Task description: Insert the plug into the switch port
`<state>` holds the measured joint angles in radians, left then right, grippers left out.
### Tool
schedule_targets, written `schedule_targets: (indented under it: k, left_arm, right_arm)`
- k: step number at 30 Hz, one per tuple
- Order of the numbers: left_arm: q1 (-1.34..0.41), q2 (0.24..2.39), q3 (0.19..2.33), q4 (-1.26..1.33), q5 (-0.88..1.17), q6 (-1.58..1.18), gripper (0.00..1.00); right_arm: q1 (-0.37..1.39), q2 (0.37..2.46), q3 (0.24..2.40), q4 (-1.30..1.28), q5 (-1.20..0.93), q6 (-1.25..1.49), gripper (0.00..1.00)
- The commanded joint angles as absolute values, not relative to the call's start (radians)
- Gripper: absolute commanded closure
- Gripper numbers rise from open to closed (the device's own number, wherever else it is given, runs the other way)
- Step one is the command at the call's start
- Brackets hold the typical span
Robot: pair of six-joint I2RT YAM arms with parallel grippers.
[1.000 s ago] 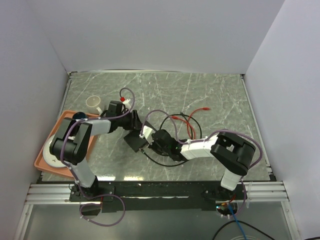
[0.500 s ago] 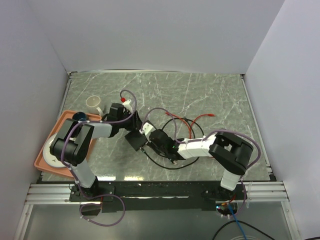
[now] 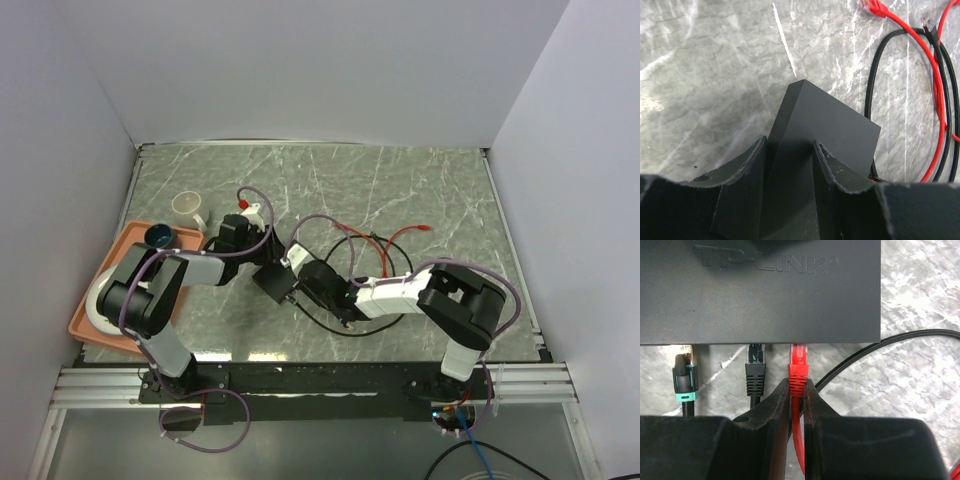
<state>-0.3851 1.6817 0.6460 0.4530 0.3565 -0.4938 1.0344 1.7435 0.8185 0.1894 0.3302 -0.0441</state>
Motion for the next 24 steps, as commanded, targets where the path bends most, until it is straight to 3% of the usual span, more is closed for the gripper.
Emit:
schedule_targets:
  k: [1, 24]
  left_arm:
    - [-0.563, 1.709, 0.603, 0.336, 0.727, -0.600, 0.96]
    - [-0.672, 1.697, 0.566, 0.460, 0.822, -0.689, 0.99]
  right_arm:
    - [1.020, 1.750, 0.819, 0.512, 0.285, -0.089, 1.00]
    - [1.016, 1.735, 0.801, 0.646, 0.164, -0.135, 1.00]
